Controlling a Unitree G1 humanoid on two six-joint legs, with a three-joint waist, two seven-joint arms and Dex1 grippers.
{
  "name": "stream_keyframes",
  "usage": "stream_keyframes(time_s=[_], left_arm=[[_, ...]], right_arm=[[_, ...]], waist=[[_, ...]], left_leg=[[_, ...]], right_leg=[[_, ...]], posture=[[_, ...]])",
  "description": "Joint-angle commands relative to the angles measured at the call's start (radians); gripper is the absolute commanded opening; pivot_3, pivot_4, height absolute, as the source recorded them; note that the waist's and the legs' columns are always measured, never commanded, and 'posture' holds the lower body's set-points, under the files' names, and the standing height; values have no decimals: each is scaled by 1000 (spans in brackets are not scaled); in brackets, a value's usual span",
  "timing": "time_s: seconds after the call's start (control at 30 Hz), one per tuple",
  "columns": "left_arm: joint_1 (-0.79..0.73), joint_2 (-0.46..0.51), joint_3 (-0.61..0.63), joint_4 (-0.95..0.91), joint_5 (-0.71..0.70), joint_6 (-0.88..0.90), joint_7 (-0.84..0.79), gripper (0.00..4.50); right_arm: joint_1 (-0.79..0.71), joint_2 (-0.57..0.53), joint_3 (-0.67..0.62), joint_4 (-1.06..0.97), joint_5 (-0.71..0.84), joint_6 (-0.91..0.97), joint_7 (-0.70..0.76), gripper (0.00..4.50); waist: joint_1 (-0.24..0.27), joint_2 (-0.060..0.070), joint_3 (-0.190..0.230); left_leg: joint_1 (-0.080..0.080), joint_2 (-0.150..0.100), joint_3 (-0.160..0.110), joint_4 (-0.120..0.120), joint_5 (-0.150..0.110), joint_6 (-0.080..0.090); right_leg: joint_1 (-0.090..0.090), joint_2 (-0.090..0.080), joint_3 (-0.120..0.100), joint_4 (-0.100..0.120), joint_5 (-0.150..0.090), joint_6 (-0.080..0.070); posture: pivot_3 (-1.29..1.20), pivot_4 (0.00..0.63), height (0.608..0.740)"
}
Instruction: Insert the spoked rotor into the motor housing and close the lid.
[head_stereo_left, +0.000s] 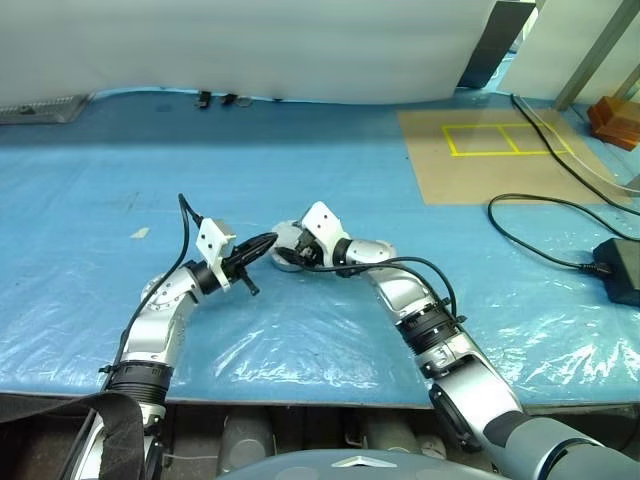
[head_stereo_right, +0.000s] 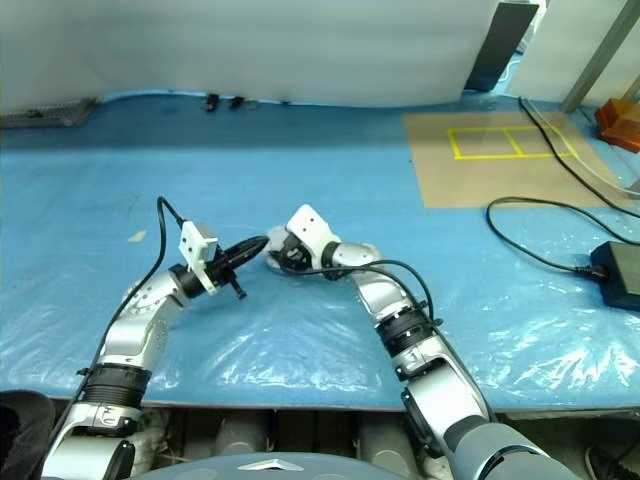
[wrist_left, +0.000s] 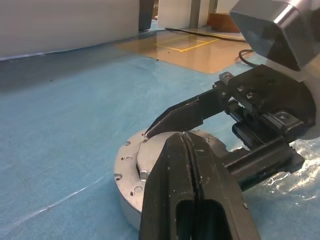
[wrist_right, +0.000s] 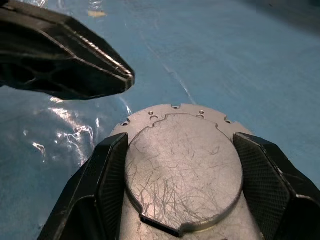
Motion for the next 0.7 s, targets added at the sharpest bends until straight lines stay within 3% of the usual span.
stream_keyframes(time_s=[0.03,0.3,0.7], left_arm=[[-13,4,3,-12,2,-14,6,0],[-30,2,-9,3,12,-16,6,0],[-212,37,-130,175,217,-29,38,0]], right_arm=[[65,-38,57,112,-83,52,-15,2967],[73,-56,56,87,-46,92,79,2967],[77,-77,47,-30,-19,155,130,2967]], waist=[[0,0,0],[3,2,-1],[4,2,-2]], left_leg=[[0,0,0,-1,0,0],[0,0,0,-2,0,0],[-3,-4,0,-13,2,-4]], right_leg=[[0,0,0,0,0,0],[0,0,0,-1,0,1],[-4,-2,1,-3,-3,-3]], posture=[[0,150,740],[0,150,740],[0,150,740]])
